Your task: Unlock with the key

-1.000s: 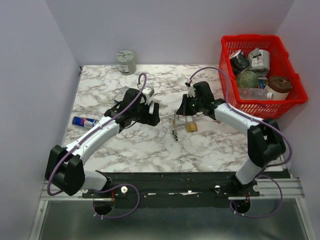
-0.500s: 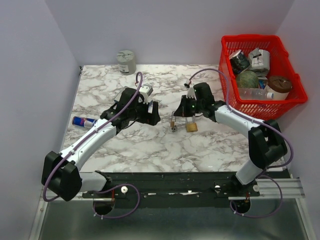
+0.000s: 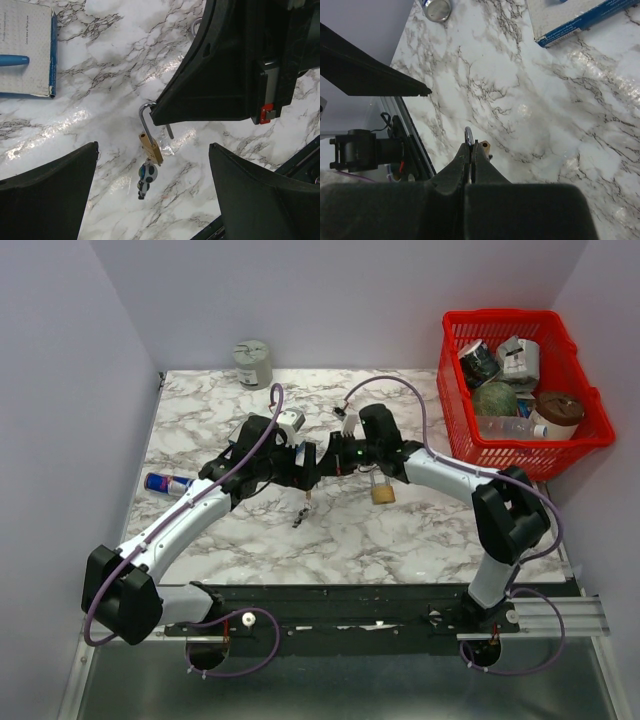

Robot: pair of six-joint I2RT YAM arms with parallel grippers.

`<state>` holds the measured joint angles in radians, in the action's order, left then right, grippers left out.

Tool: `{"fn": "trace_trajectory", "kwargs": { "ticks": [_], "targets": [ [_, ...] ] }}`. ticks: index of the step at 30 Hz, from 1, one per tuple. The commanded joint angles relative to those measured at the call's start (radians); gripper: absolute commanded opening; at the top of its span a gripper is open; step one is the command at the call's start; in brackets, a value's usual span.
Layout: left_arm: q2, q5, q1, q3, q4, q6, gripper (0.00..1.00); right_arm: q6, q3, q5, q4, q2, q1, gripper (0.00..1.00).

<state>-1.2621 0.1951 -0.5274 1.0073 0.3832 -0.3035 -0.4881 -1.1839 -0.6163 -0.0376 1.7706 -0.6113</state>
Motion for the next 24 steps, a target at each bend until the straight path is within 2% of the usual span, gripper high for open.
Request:
{"fn": "trace_trajectory", "kwargs": {
  "ticks": [1, 12, 24],
  "targets": [
    [0.024, -0.002, 0.000, -0.007, -0.010, 0.001, 0.99, 0.014, -0.065, -0.056, -0.042, 0.081, 0.018, 0.01],
    [0.026, -0.002, 0.000, -0.007, -0.009, 0.001, 0.99, 0.083, -0.097, -0.097, -0.022, 0.196, 0.082, 0.01],
    [0.026, -0.002, 0.000, -0.007, -0.007, 0.001, 0.99, 0.118, -0.111, -0.027, 0.068, 0.266, 0.148, 0.01]
  ]
}}
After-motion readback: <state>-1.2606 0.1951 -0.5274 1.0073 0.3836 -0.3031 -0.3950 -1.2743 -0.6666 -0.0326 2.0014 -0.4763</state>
